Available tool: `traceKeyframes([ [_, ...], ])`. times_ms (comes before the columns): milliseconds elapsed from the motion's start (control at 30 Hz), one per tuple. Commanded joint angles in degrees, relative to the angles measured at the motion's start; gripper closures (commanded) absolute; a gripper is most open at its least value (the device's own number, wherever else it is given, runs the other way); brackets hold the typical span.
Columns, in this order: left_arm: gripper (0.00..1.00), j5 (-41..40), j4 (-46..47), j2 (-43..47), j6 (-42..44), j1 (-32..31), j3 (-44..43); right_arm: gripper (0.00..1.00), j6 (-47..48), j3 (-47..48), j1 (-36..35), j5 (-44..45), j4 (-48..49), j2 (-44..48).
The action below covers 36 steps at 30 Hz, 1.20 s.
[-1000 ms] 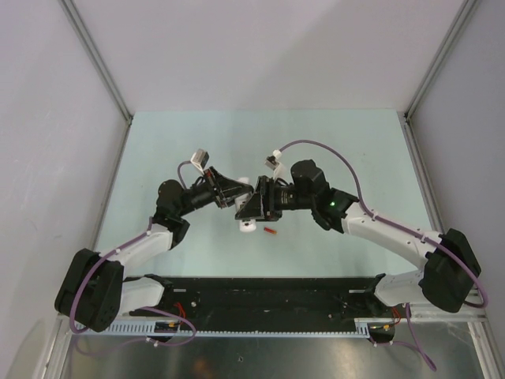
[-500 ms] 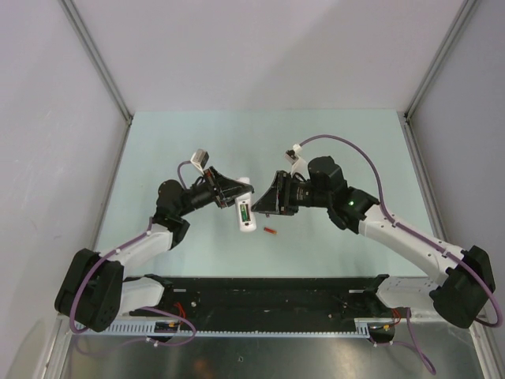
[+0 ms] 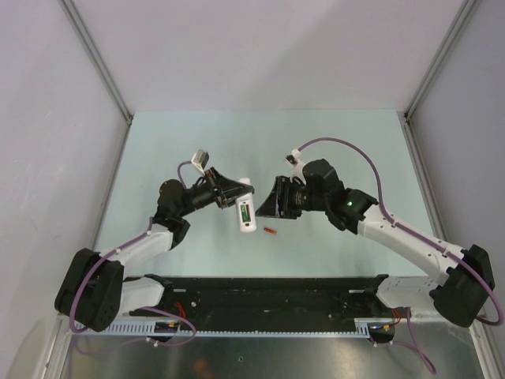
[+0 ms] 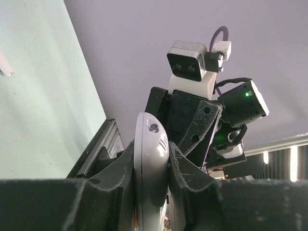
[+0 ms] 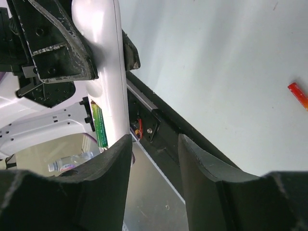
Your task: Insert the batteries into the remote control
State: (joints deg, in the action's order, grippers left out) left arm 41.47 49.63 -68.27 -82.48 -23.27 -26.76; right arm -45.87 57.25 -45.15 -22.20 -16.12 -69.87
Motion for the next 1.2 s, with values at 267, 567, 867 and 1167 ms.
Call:
traceKeyframes([
  [267,1.0,-4.73,-6.89,-0.11,7.85,-1.69,-2.76,0.49,7.28,15.15,-8.99,22.09,-13.92,-1.76],
  [567,1.0,-8.25,-11.48,0.77,8.83,-2.4,-3.82,0.48,9.92,27.47,-15.22,32.11,-26.32,-10.37],
  [867,1.0,-11.77,-13.41,2.44,7.51,-2.92,-3.82,0.46,9.48,31.6,-18.4,36.61,-29.58,-15.03],
  [1167,1.0,-11.33,-13.94,2.88,7.42,-3.1,-3.91,0.48,11.15,33.01,-19.37,37.49,-29.32,-17.85],
])
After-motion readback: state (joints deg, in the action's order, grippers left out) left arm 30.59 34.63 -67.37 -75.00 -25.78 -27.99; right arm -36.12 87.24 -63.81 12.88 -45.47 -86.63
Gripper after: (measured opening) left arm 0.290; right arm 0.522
